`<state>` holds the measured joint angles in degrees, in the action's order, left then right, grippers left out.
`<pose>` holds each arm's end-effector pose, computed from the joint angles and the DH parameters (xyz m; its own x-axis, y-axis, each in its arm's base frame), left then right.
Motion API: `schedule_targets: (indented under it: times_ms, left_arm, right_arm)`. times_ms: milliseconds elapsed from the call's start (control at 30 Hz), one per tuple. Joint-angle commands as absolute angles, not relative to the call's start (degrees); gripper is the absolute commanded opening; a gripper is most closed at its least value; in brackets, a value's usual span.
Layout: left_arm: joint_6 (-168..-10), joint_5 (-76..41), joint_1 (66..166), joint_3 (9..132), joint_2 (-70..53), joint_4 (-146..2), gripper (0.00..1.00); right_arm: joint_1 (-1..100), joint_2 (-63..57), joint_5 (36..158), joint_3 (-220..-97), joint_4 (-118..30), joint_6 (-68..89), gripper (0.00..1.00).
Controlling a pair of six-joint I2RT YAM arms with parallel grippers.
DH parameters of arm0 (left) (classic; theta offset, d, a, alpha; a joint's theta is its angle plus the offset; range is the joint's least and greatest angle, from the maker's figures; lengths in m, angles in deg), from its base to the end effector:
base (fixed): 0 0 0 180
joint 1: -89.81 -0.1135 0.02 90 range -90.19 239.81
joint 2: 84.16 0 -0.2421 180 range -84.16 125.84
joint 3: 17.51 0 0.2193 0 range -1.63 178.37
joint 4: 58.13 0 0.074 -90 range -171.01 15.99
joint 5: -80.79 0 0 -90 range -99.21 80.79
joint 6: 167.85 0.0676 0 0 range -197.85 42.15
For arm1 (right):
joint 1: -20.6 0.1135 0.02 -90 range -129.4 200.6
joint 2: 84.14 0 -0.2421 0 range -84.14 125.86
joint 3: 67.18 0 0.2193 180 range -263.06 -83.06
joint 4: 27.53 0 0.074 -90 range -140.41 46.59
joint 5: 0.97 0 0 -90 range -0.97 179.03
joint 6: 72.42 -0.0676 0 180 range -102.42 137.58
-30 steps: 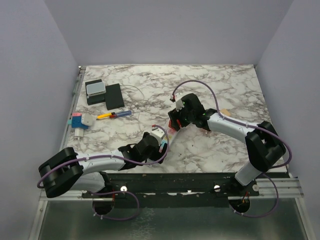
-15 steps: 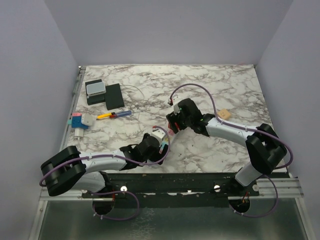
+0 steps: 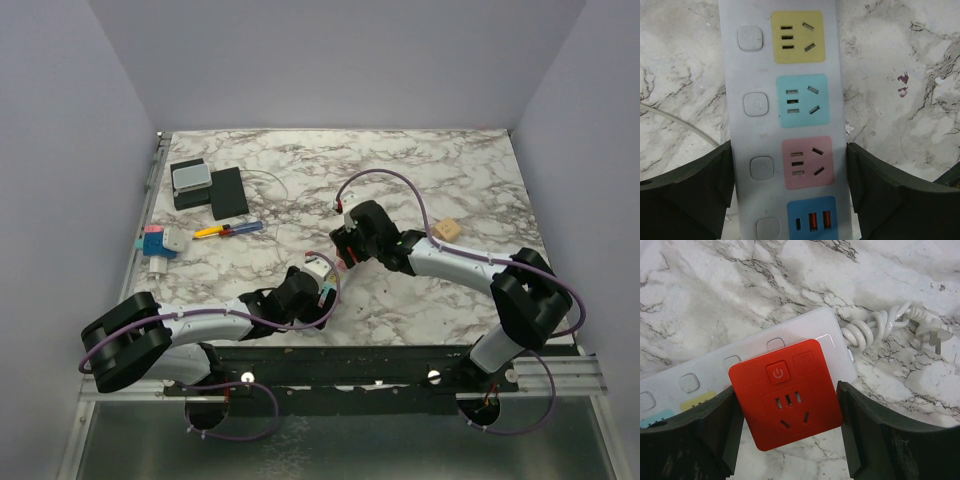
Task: Pull the plug off the socket
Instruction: Remove the plug from the socket.
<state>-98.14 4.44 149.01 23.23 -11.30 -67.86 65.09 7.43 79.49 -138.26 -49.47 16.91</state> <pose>0.1358 -0.1966 0.1350 -0.5787 0.3126 -0.7533 0.5800 0.8071 -0.1106 0.2475 0.2274 0.1838 -0.4883 -0.4636 -0.7394 -0.5982 0.7947 -0.1032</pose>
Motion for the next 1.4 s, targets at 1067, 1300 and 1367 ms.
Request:
schedule_targets:
  times_ms: [1067,1300,1367]
  left_arm:
    - [-99.7,6.5,147.2,23.3,-9.5,-69.1,0.00]
    - [-100.3,8.4,147.1,24.4,-7.4,-70.0,0.00]
    - [-100.3,8.5,147.1,24.7,-6.9,-70.1,0.00]
  right_arm:
    - [54.7,12.1,90.0,-142.9,-52.0,13.8,0.01]
    - [57.4,10.7,87.4,-142.0,-53.3,11.4,0.01]
    - [58.5,10.4,86.3,-141.5,-53.3,10.4,0.01]
